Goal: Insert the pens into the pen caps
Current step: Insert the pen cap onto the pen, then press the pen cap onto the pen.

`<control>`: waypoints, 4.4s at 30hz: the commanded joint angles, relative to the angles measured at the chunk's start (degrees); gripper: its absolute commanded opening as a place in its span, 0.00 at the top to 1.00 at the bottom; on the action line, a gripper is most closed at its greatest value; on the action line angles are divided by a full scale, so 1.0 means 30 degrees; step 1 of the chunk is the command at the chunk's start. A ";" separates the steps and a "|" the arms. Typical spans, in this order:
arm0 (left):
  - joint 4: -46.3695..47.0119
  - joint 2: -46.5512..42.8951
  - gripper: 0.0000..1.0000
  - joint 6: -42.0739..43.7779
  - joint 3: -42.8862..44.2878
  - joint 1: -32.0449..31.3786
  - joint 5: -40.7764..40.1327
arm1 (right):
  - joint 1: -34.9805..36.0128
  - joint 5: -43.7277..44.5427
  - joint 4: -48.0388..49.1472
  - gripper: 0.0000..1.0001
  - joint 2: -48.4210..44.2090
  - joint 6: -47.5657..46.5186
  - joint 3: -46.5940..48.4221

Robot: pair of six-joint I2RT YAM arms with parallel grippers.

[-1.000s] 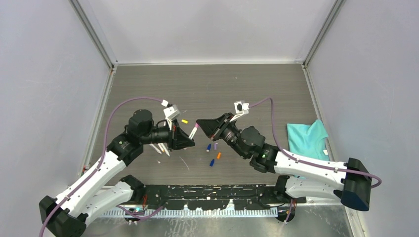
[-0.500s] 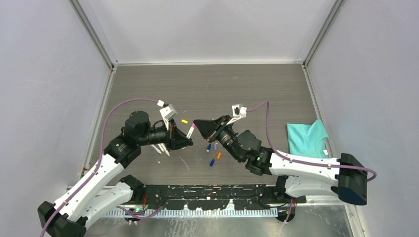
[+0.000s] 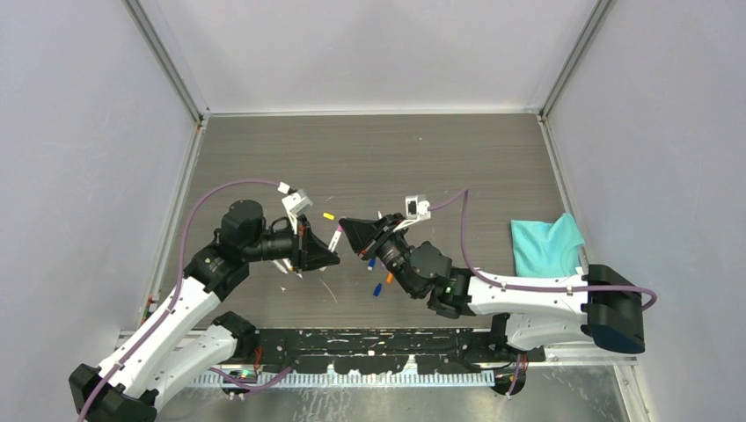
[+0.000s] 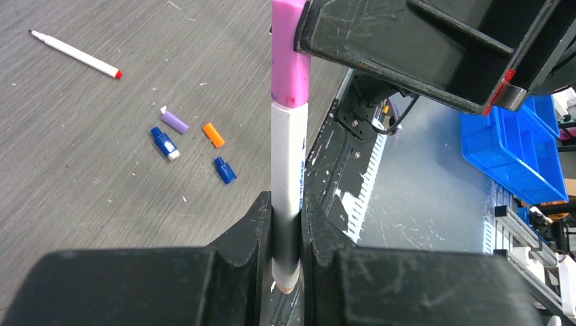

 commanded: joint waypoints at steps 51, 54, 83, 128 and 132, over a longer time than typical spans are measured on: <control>0.2676 -0.0822 1.00 0.1617 0.0652 -0.0458 0.2856 | -0.7741 -2.0658 -1.0271 0.52 -0.0962 -0.1927 0.6878; 0.2676 -0.0820 1.00 0.1632 0.0641 -0.0488 0.2854 | -0.7741 -2.0453 -1.0258 0.57 -0.0991 -0.1896 0.6700; -0.0655 -0.0469 1.00 0.4036 0.1494 -0.1249 -0.2594 | -0.7066 -1.8310 -1.3074 0.99 -0.0234 0.0701 0.6424; 0.1107 -0.2832 1.00 0.3025 0.0632 -0.0911 -0.4264 | -0.0774 -2.1935 -1.5036 0.99 0.3735 0.1426 0.3151; 0.1446 -0.2841 1.00 0.2748 0.0514 -0.0812 -0.3677 | -0.0570 -2.2596 -1.5428 0.99 0.3861 0.0812 0.3209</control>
